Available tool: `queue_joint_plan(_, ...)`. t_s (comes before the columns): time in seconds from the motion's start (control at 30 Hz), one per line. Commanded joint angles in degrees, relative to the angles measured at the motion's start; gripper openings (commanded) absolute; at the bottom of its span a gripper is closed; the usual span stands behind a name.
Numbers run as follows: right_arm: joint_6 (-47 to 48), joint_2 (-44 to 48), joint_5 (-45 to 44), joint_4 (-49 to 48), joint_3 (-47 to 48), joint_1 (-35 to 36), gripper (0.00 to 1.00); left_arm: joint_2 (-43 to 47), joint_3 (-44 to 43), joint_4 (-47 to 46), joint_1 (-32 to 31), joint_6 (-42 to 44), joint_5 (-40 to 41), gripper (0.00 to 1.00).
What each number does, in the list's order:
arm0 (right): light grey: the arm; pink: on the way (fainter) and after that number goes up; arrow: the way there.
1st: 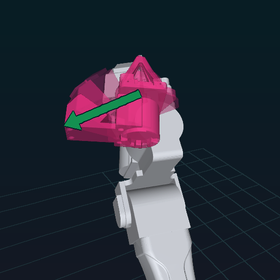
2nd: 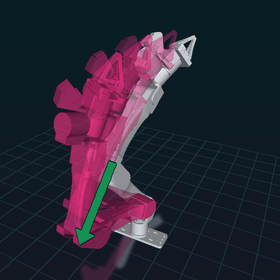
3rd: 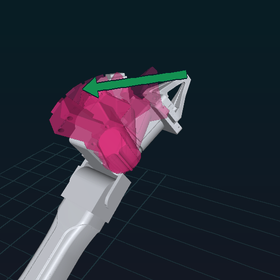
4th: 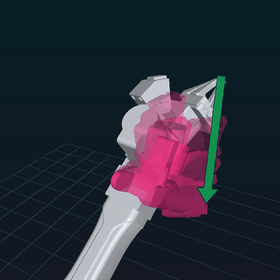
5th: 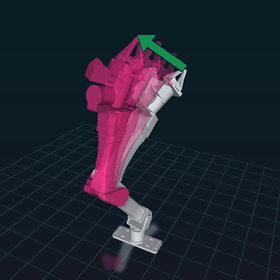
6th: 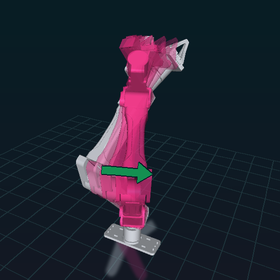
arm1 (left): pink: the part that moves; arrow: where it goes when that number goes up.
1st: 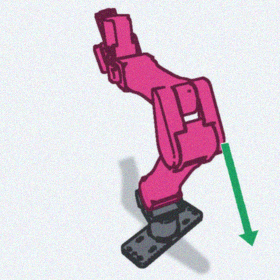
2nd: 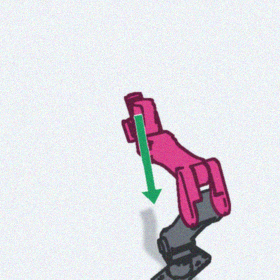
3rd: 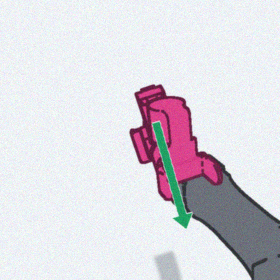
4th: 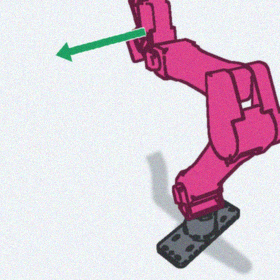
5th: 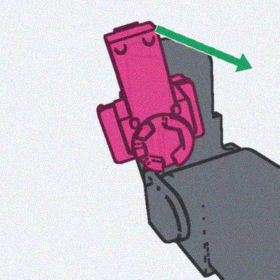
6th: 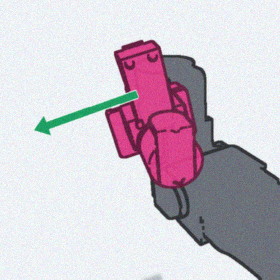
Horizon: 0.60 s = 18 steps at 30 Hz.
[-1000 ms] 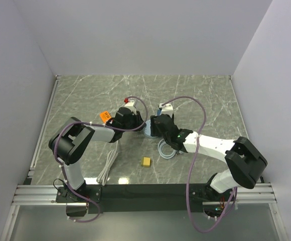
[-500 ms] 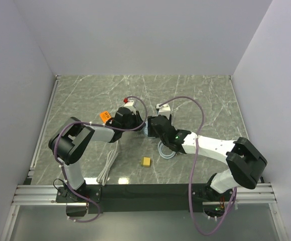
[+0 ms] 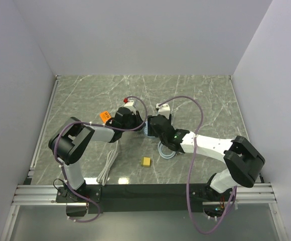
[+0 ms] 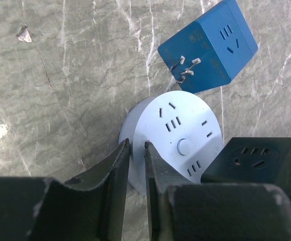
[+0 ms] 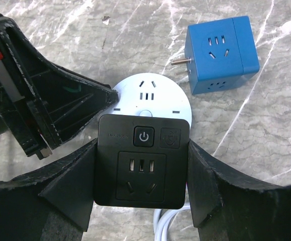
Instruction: Insert the plug
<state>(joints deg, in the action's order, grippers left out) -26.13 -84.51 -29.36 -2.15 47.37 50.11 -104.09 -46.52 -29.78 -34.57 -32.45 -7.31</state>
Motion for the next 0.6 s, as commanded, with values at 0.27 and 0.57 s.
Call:
queue_joint_plan(0.27, -1.64, -1.36, -2.72, -3.03, 1.93, 0.34, 0.00, 0.12, 0.73, -0.02, -0.06, -0.07, -1.48, 0.23)
queue_joint_plan(0.57, -1.91, -3.64, -3.33, -2.59, 2.63, 0.34, 0.00, 0.30, 0.73, -0.01, -0.06, 0.10, -1.30, 0.22)
